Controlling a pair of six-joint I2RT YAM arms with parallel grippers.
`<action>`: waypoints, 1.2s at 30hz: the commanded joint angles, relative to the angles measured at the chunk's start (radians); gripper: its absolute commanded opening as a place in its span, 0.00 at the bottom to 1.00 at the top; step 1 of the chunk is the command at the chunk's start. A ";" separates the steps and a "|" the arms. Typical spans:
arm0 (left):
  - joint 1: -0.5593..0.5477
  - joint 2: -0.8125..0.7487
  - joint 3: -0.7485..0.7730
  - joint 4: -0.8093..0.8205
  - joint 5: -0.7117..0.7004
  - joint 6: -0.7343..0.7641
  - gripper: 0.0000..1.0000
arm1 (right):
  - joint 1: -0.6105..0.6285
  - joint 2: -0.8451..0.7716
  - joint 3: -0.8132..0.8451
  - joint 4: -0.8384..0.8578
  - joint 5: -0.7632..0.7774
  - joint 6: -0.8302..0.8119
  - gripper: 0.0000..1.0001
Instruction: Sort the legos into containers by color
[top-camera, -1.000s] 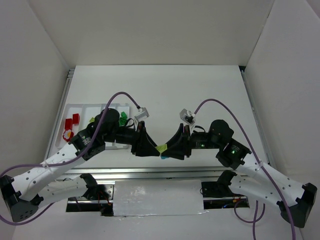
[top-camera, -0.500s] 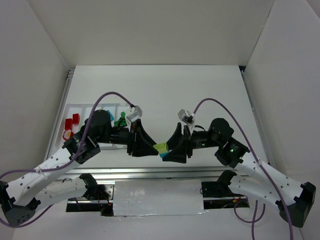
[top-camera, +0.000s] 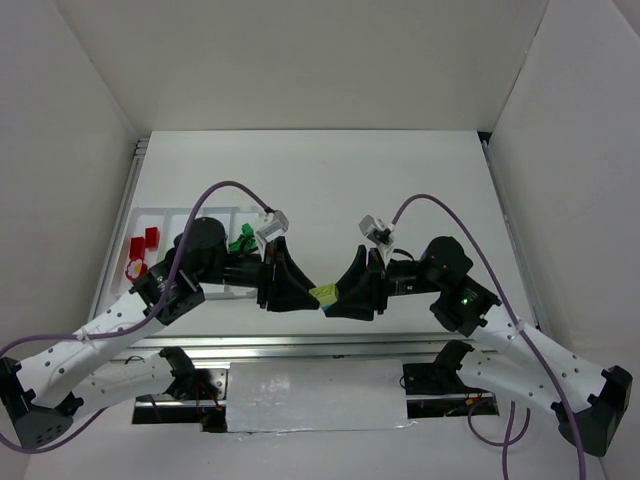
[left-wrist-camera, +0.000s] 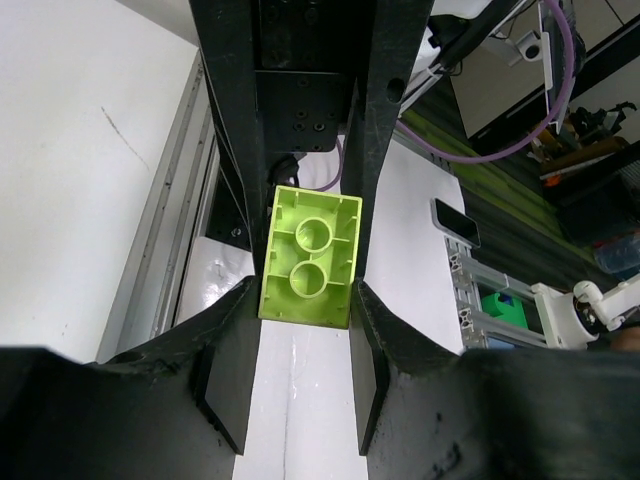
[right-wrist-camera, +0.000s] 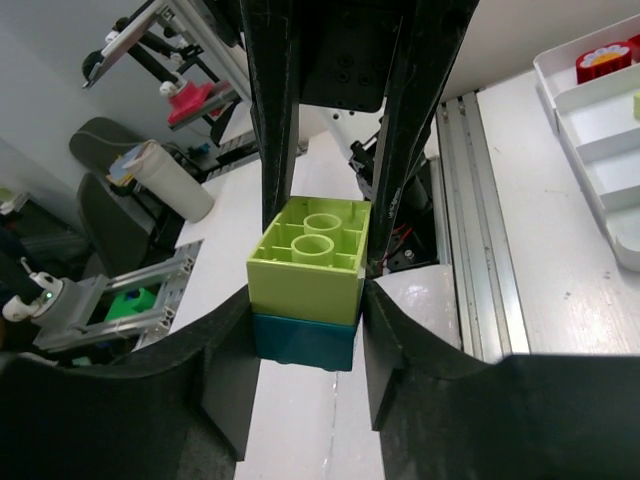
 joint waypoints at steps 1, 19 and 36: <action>-0.005 0.008 0.007 0.053 0.013 -0.001 0.00 | -0.006 -0.001 0.000 0.060 0.028 0.007 0.42; 0.002 -0.039 0.164 -0.081 -0.262 0.036 0.00 | -0.008 0.141 -0.048 -0.050 -0.179 -0.124 0.00; 0.819 0.172 0.160 -0.609 -0.902 -0.168 0.00 | -0.018 0.027 -0.071 -0.222 0.373 -0.094 0.00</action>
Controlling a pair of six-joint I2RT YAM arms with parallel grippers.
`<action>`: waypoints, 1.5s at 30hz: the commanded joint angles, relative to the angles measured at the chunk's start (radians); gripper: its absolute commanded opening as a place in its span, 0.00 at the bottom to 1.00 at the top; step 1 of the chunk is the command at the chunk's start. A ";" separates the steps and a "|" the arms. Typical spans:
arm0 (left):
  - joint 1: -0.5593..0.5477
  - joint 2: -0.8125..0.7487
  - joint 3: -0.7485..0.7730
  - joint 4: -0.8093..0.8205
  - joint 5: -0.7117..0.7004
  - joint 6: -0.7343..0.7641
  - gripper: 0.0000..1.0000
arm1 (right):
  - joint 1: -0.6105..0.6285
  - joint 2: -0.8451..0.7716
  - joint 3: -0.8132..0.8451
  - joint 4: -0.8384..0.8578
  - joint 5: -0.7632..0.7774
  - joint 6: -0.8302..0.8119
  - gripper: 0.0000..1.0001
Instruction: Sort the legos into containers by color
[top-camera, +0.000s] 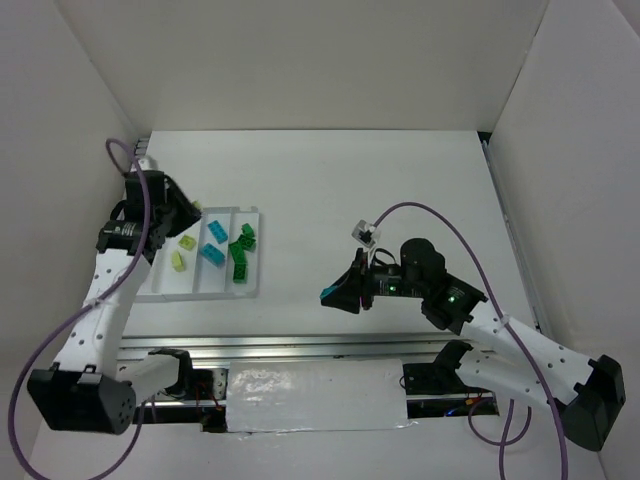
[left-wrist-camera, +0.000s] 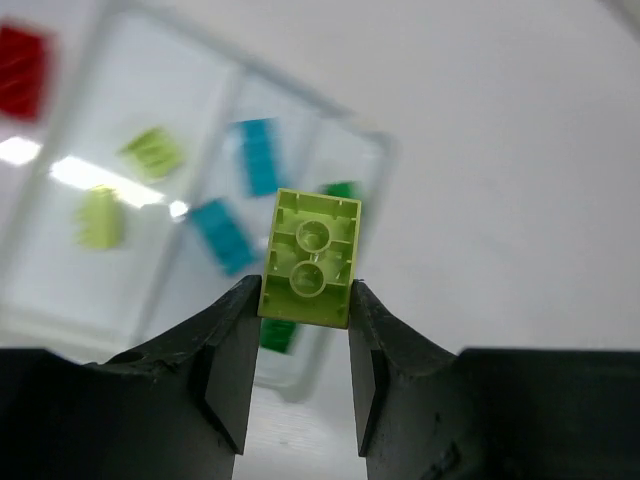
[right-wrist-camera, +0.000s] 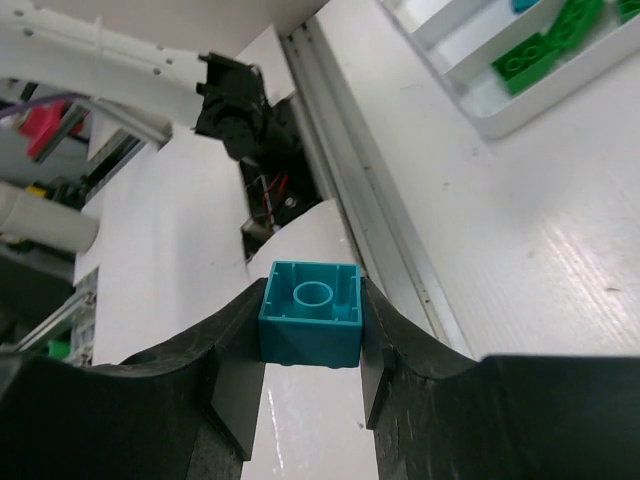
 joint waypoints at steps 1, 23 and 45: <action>0.235 0.039 -0.119 -0.092 -0.075 -0.106 0.00 | -0.008 -0.065 0.008 -0.050 0.141 0.007 0.00; 0.353 0.400 -0.205 0.092 -0.081 -0.200 0.21 | -0.014 -0.068 0.010 -0.087 0.106 -0.039 0.00; 0.336 0.190 -0.205 0.052 0.000 -0.122 0.74 | -0.013 -0.002 0.004 -0.006 0.077 0.022 0.00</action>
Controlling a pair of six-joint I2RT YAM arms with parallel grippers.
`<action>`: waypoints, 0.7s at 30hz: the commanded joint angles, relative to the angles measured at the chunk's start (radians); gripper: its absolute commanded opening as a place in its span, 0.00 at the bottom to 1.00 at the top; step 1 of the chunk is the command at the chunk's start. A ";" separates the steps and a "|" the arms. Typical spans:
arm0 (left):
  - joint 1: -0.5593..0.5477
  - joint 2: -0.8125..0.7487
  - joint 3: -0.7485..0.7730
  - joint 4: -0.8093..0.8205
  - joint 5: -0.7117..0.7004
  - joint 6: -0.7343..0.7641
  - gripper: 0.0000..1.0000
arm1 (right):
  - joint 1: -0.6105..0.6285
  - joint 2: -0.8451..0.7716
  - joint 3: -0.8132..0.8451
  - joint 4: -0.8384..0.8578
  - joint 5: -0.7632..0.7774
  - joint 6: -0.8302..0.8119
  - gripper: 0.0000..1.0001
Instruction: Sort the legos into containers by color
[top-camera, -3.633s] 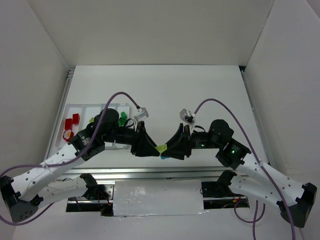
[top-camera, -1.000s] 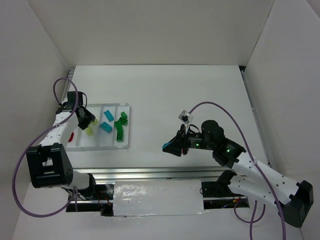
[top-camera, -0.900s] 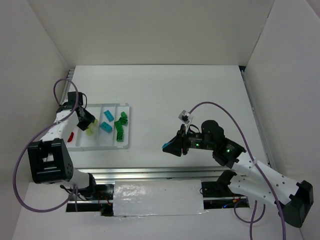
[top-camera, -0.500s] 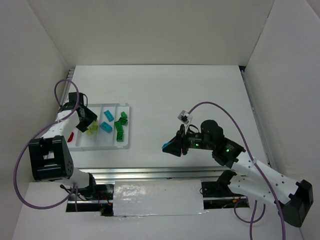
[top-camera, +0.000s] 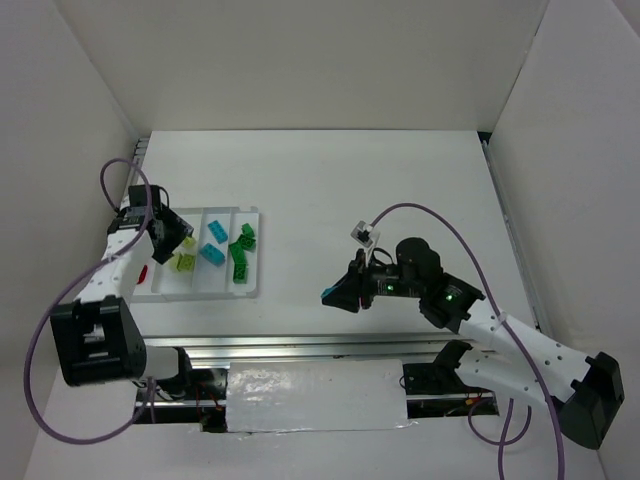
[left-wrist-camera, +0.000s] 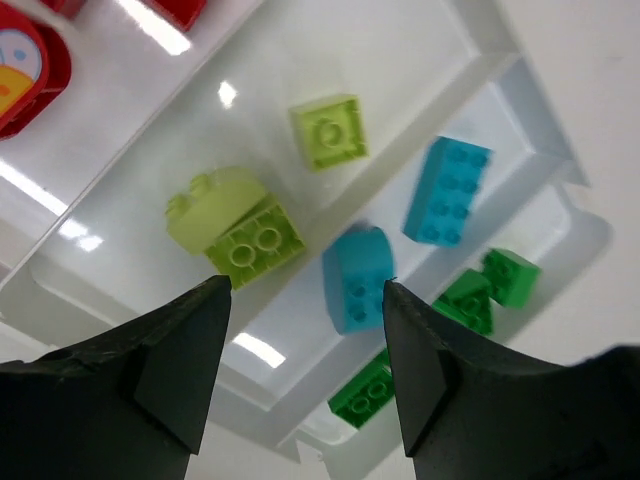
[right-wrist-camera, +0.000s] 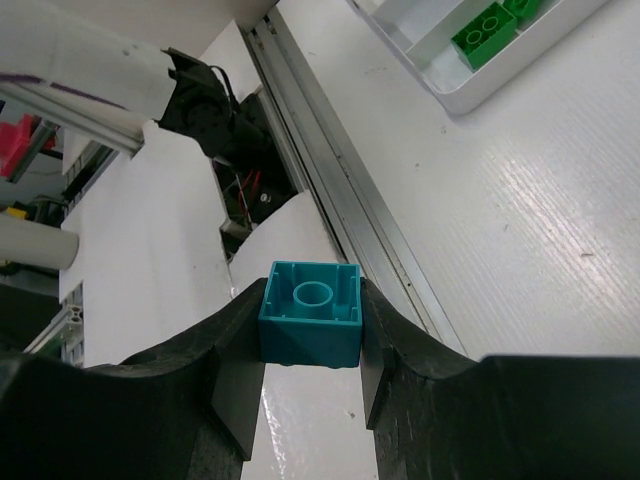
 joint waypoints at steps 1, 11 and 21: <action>-0.023 -0.162 0.028 0.003 0.087 0.081 0.74 | -0.007 0.021 0.004 0.073 -0.003 0.038 0.00; -0.119 -0.429 0.103 -0.055 0.499 0.374 0.81 | -0.009 0.150 0.059 0.165 0.044 0.148 0.00; -0.118 -0.579 0.132 -0.267 -0.148 0.278 0.99 | 0.152 0.621 0.444 0.086 0.288 0.273 0.00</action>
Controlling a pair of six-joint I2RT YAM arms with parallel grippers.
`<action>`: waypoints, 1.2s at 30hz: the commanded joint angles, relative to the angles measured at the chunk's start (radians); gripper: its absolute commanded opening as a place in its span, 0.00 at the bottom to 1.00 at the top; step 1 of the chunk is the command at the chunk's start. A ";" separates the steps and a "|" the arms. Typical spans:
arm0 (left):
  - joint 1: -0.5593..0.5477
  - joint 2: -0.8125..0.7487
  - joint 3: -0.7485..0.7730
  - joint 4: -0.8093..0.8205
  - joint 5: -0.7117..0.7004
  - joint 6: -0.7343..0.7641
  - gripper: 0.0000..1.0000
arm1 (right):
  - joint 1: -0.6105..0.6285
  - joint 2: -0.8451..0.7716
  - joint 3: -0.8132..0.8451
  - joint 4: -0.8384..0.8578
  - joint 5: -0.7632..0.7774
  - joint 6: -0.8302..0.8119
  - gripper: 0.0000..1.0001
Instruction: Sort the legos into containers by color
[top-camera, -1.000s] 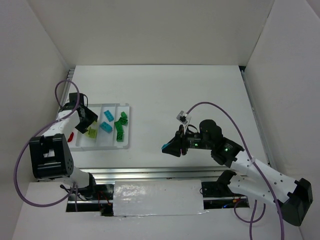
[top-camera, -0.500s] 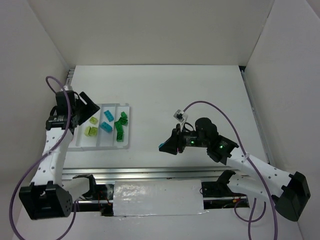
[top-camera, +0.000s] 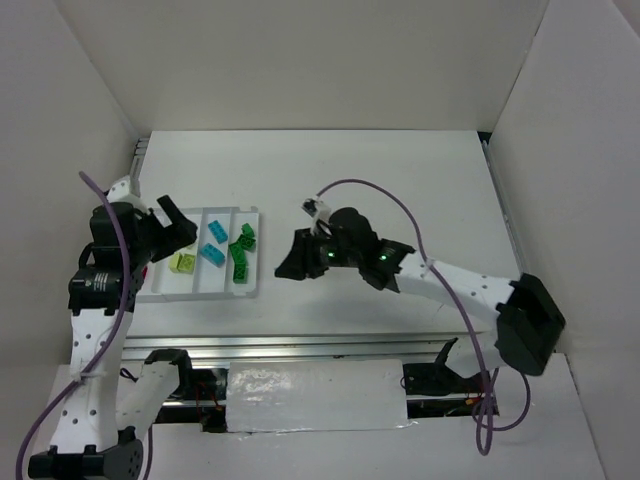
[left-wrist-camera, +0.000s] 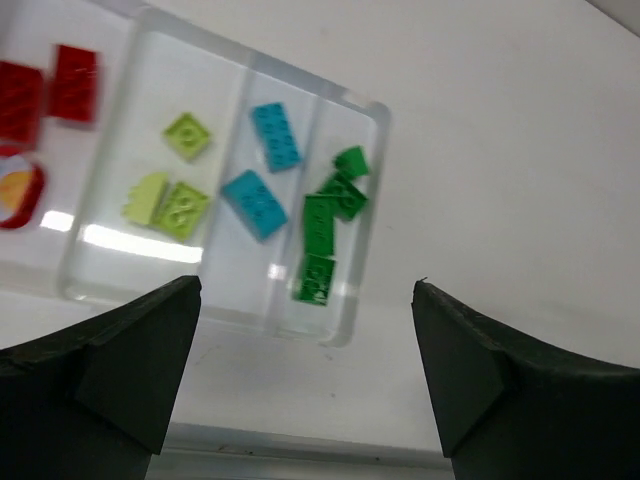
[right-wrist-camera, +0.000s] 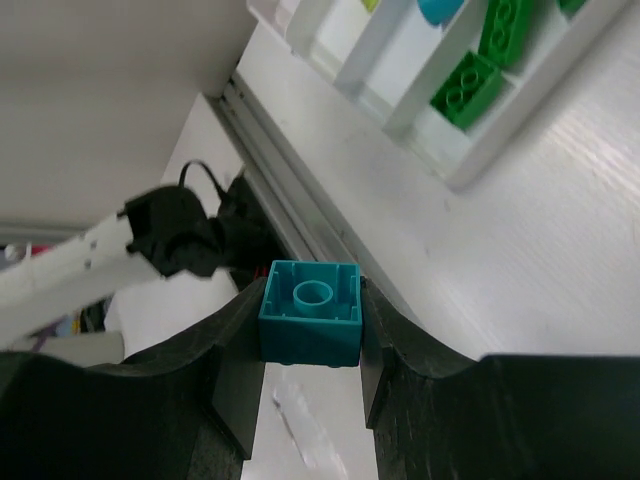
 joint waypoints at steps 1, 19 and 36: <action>0.004 0.007 0.053 -0.110 -0.392 -0.080 1.00 | 0.085 0.167 0.202 -0.033 0.218 0.058 0.00; 0.103 -0.164 -0.054 -0.076 -0.557 -0.186 1.00 | 0.221 0.860 0.880 -0.170 0.389 0.187 0.05; 0.103 -0.135 -0.056 -0.053 -0.494 -0.148 1.00 | 0.228 0.966 1.011 -0.211 0.364 0.164 0.81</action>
